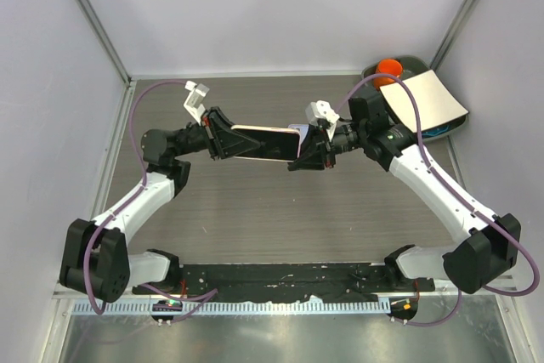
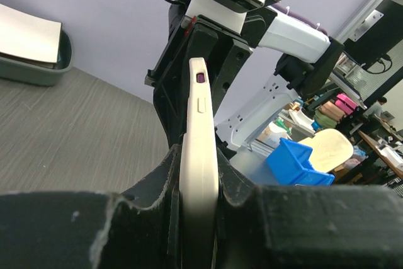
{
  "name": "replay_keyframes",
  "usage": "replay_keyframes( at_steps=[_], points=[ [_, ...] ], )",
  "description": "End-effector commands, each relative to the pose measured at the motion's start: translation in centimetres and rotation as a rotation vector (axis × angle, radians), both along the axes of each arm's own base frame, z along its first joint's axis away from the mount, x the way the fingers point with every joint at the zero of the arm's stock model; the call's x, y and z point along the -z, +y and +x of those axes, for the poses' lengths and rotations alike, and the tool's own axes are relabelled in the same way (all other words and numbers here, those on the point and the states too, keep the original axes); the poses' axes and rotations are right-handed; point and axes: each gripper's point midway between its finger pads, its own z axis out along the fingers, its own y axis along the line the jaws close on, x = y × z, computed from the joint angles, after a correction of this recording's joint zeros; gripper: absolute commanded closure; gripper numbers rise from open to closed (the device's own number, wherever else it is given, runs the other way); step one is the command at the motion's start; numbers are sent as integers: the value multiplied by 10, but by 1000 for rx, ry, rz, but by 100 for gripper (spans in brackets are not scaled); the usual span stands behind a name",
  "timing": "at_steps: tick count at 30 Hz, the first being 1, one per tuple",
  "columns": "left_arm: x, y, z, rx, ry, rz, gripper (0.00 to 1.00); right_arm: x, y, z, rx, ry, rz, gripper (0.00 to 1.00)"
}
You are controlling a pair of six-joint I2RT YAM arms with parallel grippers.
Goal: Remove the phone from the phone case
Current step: Remove the phone case from the phone.
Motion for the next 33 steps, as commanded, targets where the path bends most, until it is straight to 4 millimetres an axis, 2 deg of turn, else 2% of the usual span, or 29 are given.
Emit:
replay_keyframes(
  at_steps=[1,11,23,27,29,30,31,32,33],
  points=[
    [-13,-12,-16,68,-40,-23,100,-27,7,-3,-52,-144,86,99],
    [12,-22,0,64,21,16,100,-43,-1,-24,-116,-173,120,98],
    [17,-23,6,52,34,20,100,-55,-10,-48,-190,-214,137,98],
    [16,-23,5,51,30,19,100,-51,-8,-36,-151,-234,117,98],
    [14,-23,2,57,22,18,100,-45,-6,-29,-107,-168,98,99],
    [14,-24,0,63,22,18,100,-55,0,-16,-71,-221,135,99],
    [13,-25,-4,74,13,20,100,-45,2,-14,-27,-80,113,99],
    [12,-25,-6,81,7,20,100,-46,4,-8,6,-44,128,99],
    [12,-27,-9,88,6,21,100,-62,10,4,35,-122,198,99]
  ],
)
